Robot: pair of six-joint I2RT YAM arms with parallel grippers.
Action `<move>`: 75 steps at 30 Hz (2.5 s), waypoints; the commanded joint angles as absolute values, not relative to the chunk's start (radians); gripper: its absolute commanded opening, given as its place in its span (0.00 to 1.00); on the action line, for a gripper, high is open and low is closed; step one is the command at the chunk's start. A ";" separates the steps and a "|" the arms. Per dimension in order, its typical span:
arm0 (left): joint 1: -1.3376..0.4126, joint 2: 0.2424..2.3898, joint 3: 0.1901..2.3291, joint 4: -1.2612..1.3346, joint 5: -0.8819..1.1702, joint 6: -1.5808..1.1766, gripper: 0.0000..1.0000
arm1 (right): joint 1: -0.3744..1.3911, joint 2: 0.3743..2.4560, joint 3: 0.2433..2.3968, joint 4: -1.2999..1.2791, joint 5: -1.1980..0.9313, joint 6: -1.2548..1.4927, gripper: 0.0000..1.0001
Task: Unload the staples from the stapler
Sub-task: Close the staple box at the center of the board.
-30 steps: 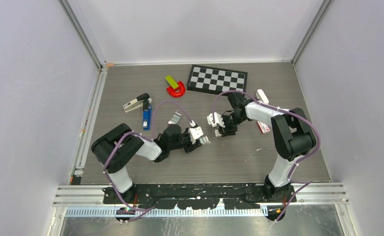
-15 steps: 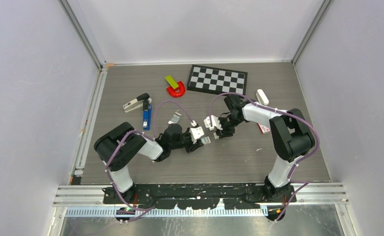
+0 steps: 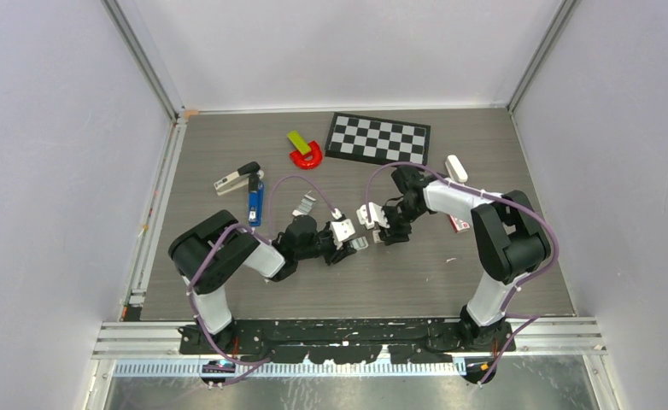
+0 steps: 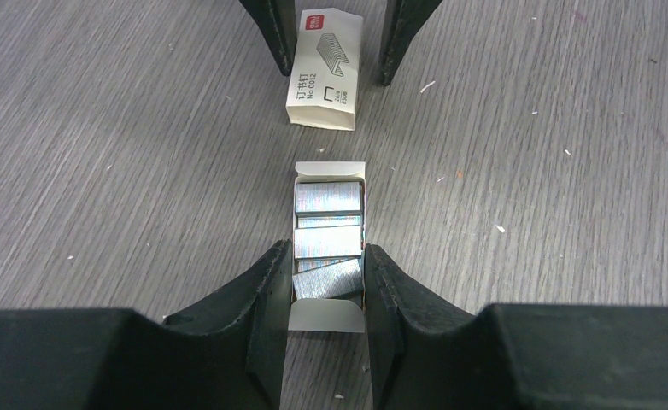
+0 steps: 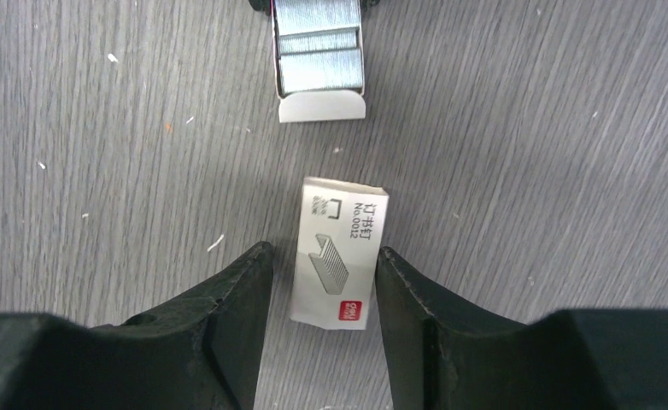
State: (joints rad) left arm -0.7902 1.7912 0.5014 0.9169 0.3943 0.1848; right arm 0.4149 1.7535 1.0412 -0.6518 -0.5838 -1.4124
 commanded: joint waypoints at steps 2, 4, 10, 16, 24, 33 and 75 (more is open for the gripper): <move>-0.796 1.819 0.521 0.920 0.415 0.172 0.33 | 0.385 1.700 1.034 -0.690 -0.561 -1.449 0.53; -0.796 1.826 0.527 0.920 0.420 0.168 0.33 | 0.376 1.701 1.033 -0.690 -0.560 -1.455 0.53; -0.798 1.838 0.540 0.922 0.416 0.168 0.33 | 0.372 1.706 1.018 -0.692 -0.569 -1.488 0.49; -0.797 1.837 0.539 0.922 0.411 0.174 0.33 | 0.373 1.696 1.004 -0.679 -0.585 -1.508 0.45; -0.797 1.842 0.548 0.923 0.420 0.174 0.33 | 0.383 1.696 0.999 -0.672 -0.600 -1.512 0.39; -0.797 1.841 0.549 0.915 0.414 0.186 0.33 | 0.390 1.687 0.995 -0.689 -0.627 -1.537 0.41; -0.799 1.867 0.601 0.813 0.555 0.221 0.32 | 0.430 1.715 1.009 -0.663 -0.593 -1.519 0.42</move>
State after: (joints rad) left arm -0.7887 1.8393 0.5743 0.8822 0.4805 0.1982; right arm 0.4179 1.7256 1.0039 -0.6785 -0.5938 -1.5005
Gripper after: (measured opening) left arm 0.350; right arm 0.417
